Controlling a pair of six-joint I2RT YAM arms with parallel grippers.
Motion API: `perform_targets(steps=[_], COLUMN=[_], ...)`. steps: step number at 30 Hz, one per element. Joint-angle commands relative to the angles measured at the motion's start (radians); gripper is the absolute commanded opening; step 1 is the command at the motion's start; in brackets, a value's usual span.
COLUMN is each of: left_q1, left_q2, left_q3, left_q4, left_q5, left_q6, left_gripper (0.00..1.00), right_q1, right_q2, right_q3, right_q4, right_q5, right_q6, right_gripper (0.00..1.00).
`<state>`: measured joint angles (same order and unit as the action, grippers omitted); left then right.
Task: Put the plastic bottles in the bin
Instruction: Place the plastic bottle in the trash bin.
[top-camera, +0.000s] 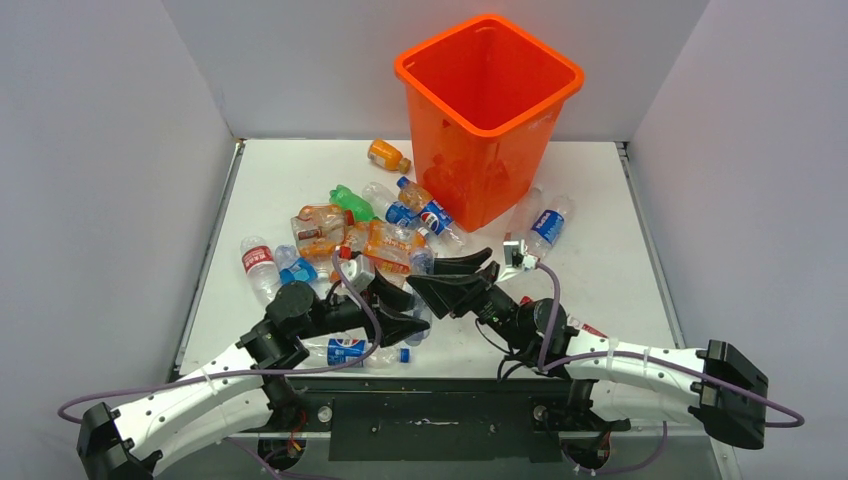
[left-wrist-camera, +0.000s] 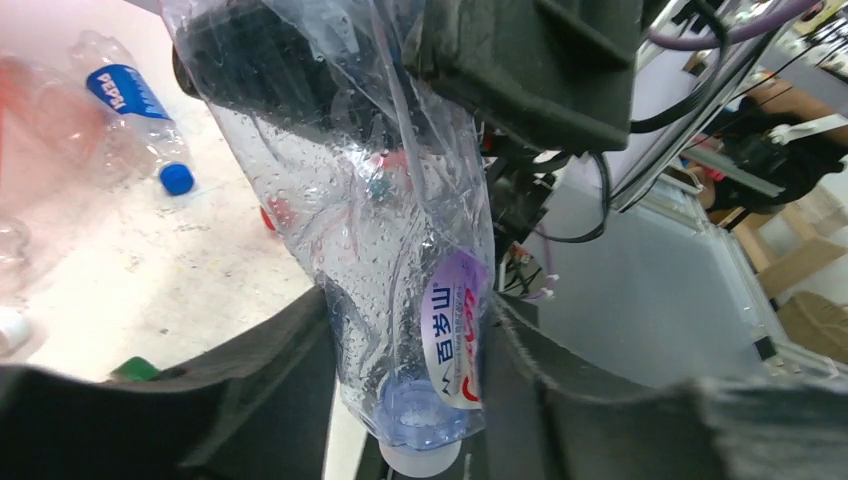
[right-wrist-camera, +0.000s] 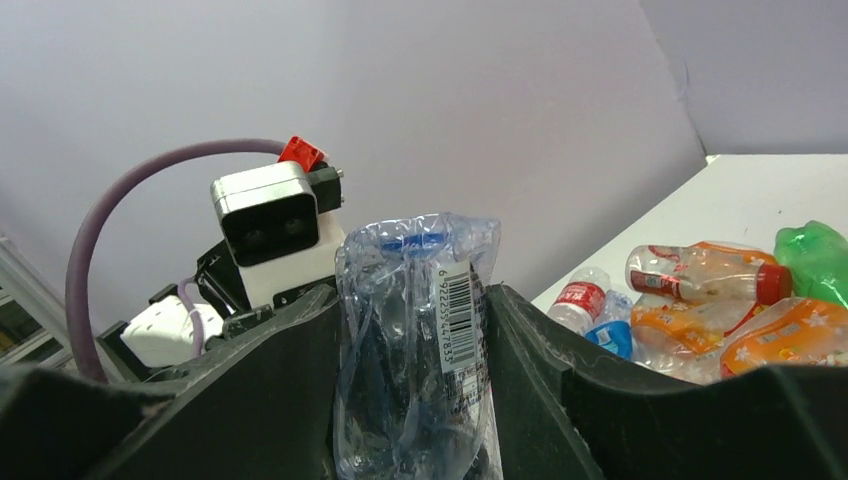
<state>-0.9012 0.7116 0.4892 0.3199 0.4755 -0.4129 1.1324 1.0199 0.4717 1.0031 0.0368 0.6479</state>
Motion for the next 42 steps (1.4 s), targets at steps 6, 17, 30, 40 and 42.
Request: perform_targets(steps=[6, 17, 30, 40, 42], left_q1=[-0.003, -0.190, -0.531, -0.551, -0.561], left_q2=[-0.001, -0.043, 0.124, 0.037, 0.038], left_q3=[0.045, 0.198, 0.113, 0.122, 0.130], left_q4=[0.001, -0.449, -0.344, -0.335, -0.373], left_q5=[0.038, -0.403, -1.215, -1.203, -1.198], left_q6=[0.040, 0.566, 1.786, 1.974, 1.976], left_gripper=[0.03, 0.00, 0.00, 0.00, 0.00], right_q1=[0.018, 0.015, 0.015, 0.003, -0.009], right_q2=[-0.070, -0.377, -0.223, -0.151, -0.126], right_q3=[0.060, 0.428, 0.691, 0.621, 0.621], right_q4=[-0.075, -1.137, -1.637, -1.645, -1.623], right_q5=[-0.025, 0.143, 0.124, -0.051, -0.083], right_q6=[-0.013, -0.179, -0.210, -0.171, -0.174], right_gripper=[0.66, 0.98, 0.99, 0.99, 0.99])
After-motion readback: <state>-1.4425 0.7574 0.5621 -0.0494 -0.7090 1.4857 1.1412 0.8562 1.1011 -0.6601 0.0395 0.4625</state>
